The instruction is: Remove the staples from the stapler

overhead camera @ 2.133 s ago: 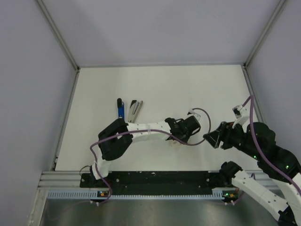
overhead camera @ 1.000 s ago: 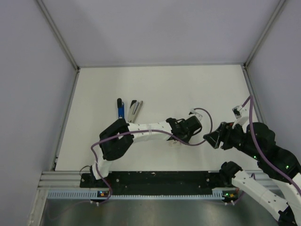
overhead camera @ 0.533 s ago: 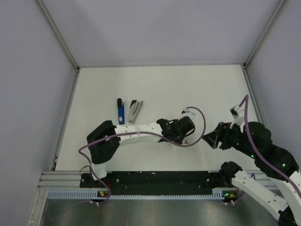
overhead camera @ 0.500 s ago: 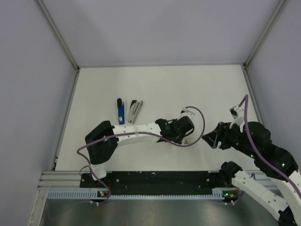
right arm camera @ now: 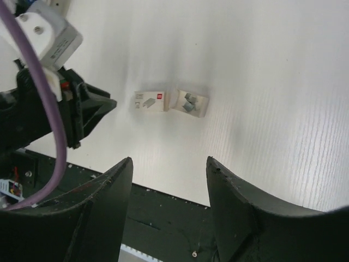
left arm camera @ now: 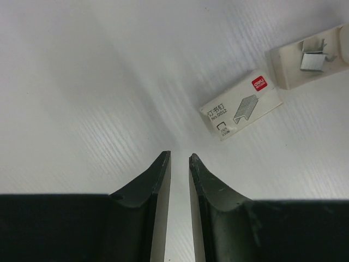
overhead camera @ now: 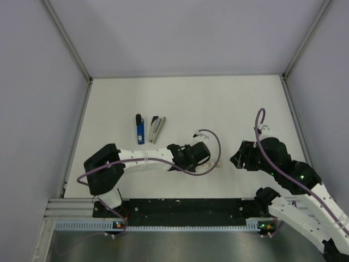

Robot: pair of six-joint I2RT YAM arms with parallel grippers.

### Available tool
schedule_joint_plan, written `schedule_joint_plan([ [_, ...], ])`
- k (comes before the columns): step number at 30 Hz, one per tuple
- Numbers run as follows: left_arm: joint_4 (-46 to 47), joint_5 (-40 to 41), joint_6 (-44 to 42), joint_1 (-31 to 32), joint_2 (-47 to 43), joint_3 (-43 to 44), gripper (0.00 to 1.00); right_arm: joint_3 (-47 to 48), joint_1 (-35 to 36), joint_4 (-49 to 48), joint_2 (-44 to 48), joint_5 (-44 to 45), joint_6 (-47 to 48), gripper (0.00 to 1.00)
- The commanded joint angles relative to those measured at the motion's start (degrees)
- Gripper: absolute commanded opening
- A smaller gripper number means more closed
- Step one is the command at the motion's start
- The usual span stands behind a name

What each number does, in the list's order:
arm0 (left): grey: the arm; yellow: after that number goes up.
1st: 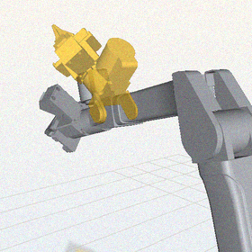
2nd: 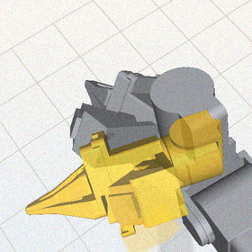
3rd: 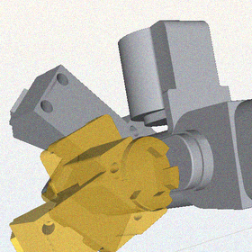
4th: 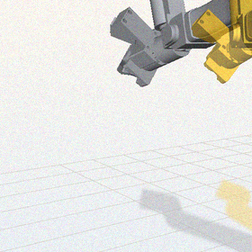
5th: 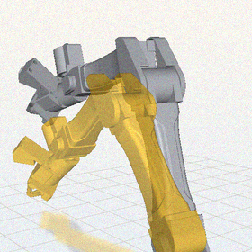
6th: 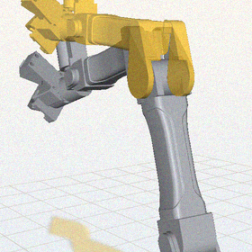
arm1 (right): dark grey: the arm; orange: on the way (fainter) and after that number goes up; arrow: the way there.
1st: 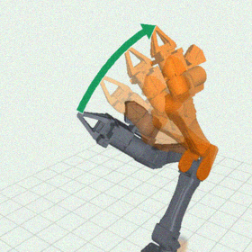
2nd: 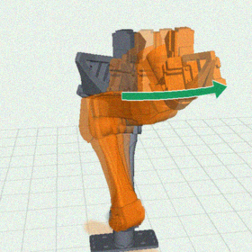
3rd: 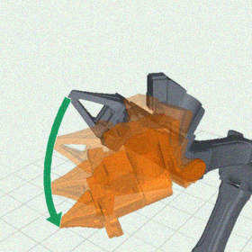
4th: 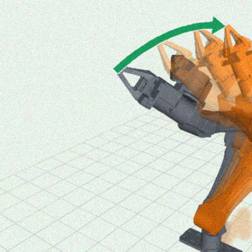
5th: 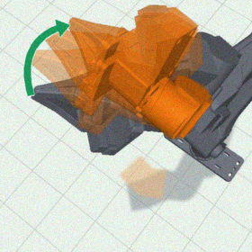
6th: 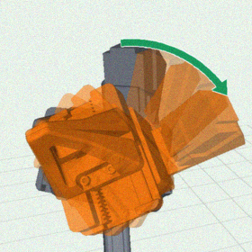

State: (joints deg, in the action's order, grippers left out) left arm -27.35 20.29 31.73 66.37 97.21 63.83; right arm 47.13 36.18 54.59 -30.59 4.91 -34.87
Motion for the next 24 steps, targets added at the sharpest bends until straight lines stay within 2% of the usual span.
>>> schedule_joint_plan([
  [1, 2.83, 0.27, 2.81, -0.27, -4.3, -3.18, 0.24, -3.53, -0.41, -5.54, -1.93, 4.75, -3.09, 0.54],
  [4, 4.5, -0.69, 3.25, -0.45, -4.05, -5.03, 0.2, -6.17, -0.41, -7.82, -4.47, 6.25, -4.15, 0.46],
  [7, 6.52, -1.75, 3.17, -0.8, -3.26, -6.17, 0.08, -8.02, -0.41, -10.2, -7.2, 6.96, -5.29, 0.36],
  [10, 8.72, -2.72, 2.73, -1.42, -2.73, -6.97, 0.04, -9.34, -0.41, -12.48, -9.4, 7.05, -6.43, 0.29],
  [14, 11.44, -5.43, 2.29, -3.08, -1.41, -7.32, 0.01, -10.83, -0.41, -14.77, -12.21, 8.1, -7.4, 0.12],
  [16, 12.5, -6.4, 2.03, -3.52, -0.53, -7.06, 0.0, -11.54, -0.41, -16.26, -13.44, 8.28, -7.75, 0.07],
  [19, 12.68, -6.85, 1.5, -3.61, 1.31, -5.66, 0.0, -12.68, -0.41, -17.93, -15.81, 8.54, -7.93, 0.06],
  [22, 12.76, -7.37, 1.15, -3.7, 2.63, -4.77, 0.0, -13.38, -0.41, -19.95, -18.27, 8.54, -8.28, 0.15],
  [24, 12.85, -7.55, 1.23, -3.88, 3.25, -4.68, 0.0, -13.82, -0.41, -21.27, -20.03, 8.37, -8.37, 0.15],
])
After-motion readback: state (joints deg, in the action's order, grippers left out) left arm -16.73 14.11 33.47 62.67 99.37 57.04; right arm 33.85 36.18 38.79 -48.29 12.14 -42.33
